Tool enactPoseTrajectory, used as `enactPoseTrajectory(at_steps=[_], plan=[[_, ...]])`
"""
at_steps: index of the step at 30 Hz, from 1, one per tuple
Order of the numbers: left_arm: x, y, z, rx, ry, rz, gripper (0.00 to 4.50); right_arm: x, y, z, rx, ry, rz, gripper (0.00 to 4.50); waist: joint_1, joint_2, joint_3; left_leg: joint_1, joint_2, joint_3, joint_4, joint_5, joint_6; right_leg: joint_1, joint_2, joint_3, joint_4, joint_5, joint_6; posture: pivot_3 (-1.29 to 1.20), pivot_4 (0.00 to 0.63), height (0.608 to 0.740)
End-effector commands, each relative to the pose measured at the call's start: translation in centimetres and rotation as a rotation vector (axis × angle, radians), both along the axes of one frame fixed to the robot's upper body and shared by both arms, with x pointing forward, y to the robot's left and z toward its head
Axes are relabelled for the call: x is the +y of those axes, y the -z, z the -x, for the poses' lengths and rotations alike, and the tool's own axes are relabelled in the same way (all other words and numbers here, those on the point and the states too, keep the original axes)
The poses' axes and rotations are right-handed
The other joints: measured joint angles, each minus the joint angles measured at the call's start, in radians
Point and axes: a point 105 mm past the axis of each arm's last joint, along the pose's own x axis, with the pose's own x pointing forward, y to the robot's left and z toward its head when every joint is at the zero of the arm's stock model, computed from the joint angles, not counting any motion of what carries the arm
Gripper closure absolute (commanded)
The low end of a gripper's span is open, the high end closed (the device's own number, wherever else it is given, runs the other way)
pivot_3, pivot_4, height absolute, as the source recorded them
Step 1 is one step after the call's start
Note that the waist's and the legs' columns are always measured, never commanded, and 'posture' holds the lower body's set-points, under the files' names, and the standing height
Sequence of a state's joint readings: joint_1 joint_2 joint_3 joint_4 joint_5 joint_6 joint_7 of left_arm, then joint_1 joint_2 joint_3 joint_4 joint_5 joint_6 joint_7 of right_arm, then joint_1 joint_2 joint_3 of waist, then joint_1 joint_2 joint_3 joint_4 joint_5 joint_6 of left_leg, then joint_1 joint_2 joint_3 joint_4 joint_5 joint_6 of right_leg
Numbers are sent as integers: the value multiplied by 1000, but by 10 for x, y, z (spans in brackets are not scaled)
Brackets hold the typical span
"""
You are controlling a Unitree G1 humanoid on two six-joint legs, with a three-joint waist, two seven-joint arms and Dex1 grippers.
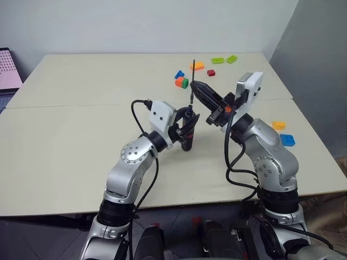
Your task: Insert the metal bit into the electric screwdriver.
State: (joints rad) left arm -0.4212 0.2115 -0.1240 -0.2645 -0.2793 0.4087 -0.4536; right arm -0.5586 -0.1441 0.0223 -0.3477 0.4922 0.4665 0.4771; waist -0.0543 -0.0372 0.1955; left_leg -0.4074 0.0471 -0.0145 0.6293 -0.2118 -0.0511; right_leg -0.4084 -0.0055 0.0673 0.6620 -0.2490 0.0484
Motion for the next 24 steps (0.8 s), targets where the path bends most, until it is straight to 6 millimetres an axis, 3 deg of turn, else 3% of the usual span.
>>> enactPoseTrajectory(at_steps=[1,24], plan=[[2,-3,3,-17,-3,-10,2903,1,-10,4,-48,0,-28,4500,0,0,0,0,0,0,0,0,0,0,0,0,0,0,0,0,150,740],[4,0,3,-13,-3,-21,2903,2,9,0,-18,8,1,4500,0,0,0,0,0,0,0,0,0,0,0,0,-1,0,0,0,150,740]])
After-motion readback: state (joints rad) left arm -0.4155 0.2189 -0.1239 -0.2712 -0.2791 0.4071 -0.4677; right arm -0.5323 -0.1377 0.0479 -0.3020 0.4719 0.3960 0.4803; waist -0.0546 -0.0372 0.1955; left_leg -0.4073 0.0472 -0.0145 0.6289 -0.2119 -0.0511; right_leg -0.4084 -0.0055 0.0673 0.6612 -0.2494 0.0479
